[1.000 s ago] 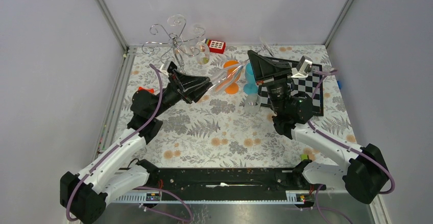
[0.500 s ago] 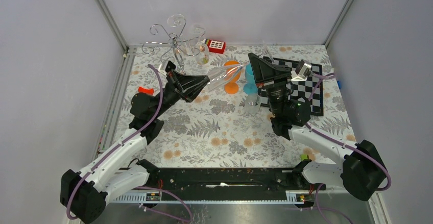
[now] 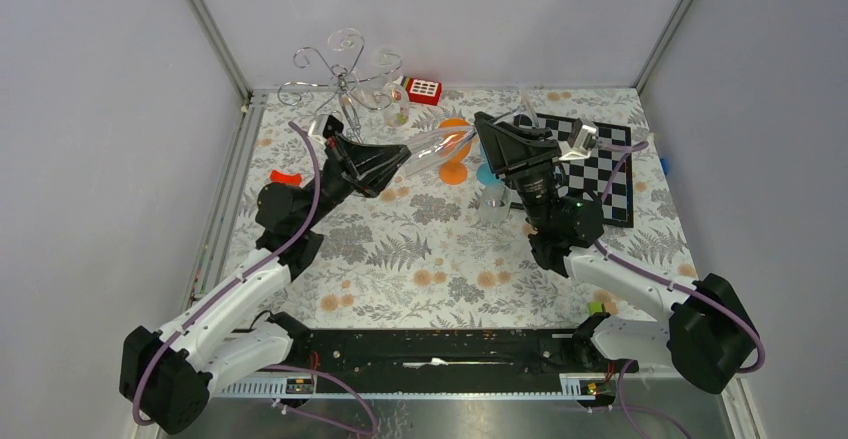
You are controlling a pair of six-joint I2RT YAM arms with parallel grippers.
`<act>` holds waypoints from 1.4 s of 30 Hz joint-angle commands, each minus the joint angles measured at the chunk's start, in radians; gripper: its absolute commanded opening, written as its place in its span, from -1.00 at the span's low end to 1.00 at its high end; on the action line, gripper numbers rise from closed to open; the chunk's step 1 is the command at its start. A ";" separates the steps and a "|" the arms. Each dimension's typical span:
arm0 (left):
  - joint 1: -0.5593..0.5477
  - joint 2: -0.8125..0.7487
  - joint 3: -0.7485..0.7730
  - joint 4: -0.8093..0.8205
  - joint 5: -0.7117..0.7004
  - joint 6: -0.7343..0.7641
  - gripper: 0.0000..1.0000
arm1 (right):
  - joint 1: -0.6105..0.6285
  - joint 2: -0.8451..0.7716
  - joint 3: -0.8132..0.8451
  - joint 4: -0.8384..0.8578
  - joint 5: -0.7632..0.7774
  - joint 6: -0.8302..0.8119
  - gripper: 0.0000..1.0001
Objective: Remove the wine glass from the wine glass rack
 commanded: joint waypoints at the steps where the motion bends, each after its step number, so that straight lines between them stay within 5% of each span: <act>1: -0.005 -0.005 0.053 0.145 -0.032 0.009 -1.00 | 0.006 -0.016 -0.008 -0.006 -0.029 -0.008 0.09; 10: -0.004 0.004 0.063 0.150 -0.054 0.073 -1.00 | 0.006 -0.084 -0.045 -0.026 -0.041 -0.008 0.44; 14: -0.002 -0.009 0.093 0.050 -0.052 0.164 -1.00 | 0.007 -0.194 -0.049 -0.204 -0.076 -0.049 0.54; 21: -0.001 -0.050 0.291 -0.473 -0.011 0.471 -1.00 | 0.007 -0.461 -0.048 -0.746 -0.077 -0.173 0.59; 29: -0.001 -0.041 0.503 -0.979 -0.030 0.874 -1.00 | 0.007 -0.629 0.209 -1.553 -0.036 -0.439 0.69; 34: -0.002 0.017 0.624 -1.267 -0.015 1.136 -1.00 | 0.007 -0.661 0.258 -1.694 0.017 -0.475 0.70; 42: -0.019 0.121 0.823 -1.619 -0.228 1.417 -1.00 | 0.007 -0.653 0.258 -1.721 0.061 -0.520 0.76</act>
